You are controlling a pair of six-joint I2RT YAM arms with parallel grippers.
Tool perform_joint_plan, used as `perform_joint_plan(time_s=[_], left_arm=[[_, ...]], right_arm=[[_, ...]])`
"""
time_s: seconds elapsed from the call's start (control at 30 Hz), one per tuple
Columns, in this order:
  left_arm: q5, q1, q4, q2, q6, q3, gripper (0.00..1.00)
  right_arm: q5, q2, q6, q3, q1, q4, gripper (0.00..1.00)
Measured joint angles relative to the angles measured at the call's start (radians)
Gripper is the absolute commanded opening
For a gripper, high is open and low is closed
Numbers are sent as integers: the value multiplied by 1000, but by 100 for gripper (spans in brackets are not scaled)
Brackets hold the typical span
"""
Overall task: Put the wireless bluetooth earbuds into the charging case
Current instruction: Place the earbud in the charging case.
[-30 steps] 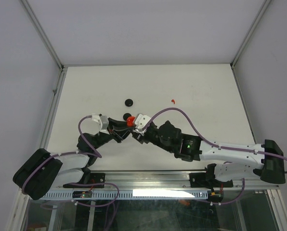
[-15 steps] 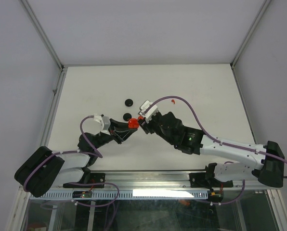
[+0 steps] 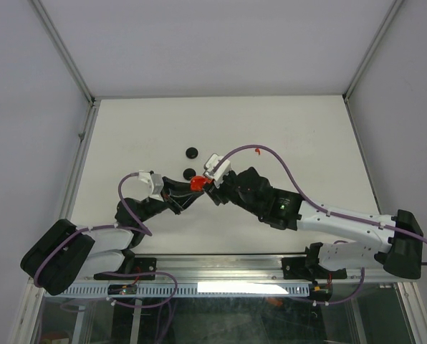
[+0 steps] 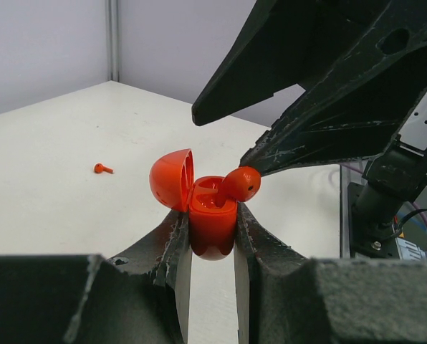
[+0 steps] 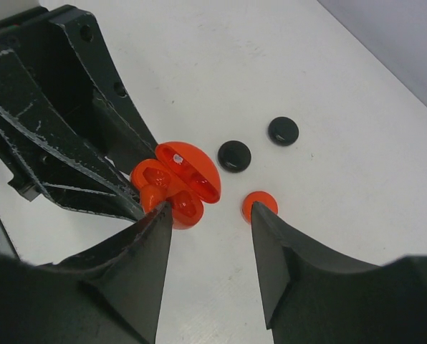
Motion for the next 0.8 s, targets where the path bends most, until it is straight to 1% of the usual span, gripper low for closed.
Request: perform_joint_plan(time_s=[0.27,0.8], left_arm=[[3,0,0,0,8,0,0],[51,0,-14,2,16,8,0]], right_arm=[[-58,-3,5,0,0,3,51],[-76,45,46,32,-1,17,53]])
